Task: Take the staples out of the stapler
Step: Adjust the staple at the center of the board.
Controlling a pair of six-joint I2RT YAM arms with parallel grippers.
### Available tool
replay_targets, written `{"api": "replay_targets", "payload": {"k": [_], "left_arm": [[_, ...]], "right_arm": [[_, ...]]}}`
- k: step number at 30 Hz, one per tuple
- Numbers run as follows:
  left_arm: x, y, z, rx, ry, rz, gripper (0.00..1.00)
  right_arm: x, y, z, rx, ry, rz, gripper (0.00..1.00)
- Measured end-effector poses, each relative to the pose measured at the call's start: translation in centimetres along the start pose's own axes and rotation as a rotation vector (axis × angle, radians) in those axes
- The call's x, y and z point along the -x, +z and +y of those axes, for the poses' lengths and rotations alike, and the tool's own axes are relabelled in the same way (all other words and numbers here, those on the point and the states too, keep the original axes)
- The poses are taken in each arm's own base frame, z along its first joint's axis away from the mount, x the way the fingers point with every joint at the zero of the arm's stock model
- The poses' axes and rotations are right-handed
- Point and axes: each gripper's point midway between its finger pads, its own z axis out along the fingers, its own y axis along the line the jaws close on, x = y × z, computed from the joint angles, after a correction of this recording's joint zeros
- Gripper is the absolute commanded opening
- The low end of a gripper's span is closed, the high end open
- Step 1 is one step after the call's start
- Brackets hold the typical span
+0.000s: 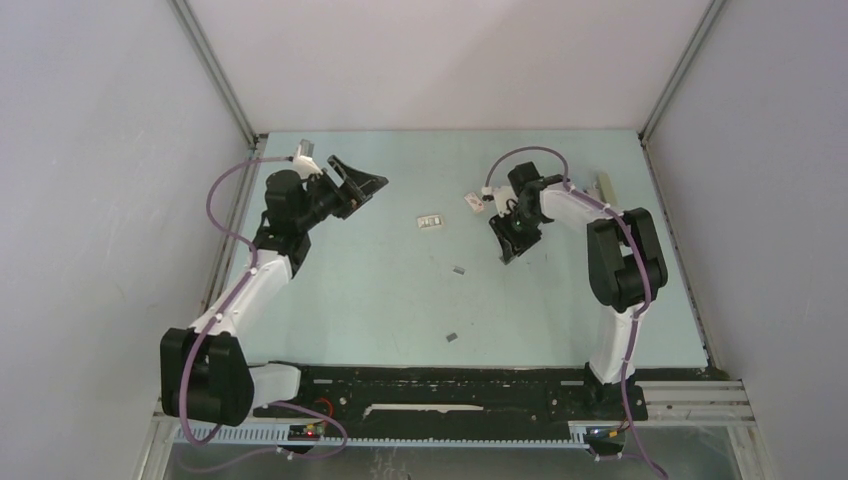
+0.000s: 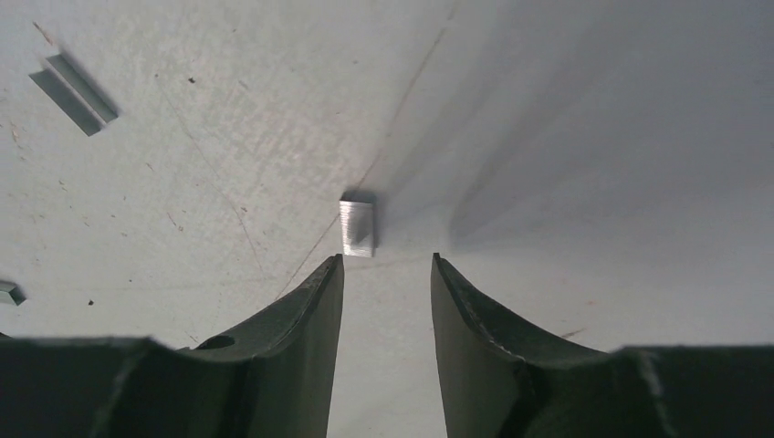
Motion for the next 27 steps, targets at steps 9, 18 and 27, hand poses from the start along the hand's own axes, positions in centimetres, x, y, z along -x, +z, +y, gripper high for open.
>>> {"api": "replay_targets", "payload": {"k": [9, 18, 27], "left_arm": [[2.2, -1.8, -1.7, 0.006, 0.071, -0.116, 0.87], [3.0, -2.3, -2.1, 0.016, 0.094, -0.161, 0.9], [3.0, -2.3, -2.0, 0.02, 0.093, -0.162, 0.9]], "right_arm": [[1.6, -0.1, 0.9, 0.023, -0.028, -0.047, 0.49], [2.5, 0.6, 1.2, -0.007, -0.062, -0.046, 0.47], [2.0, 1.5, 0.7, -0.048, -0.068, -0.012, 0.42]]}}
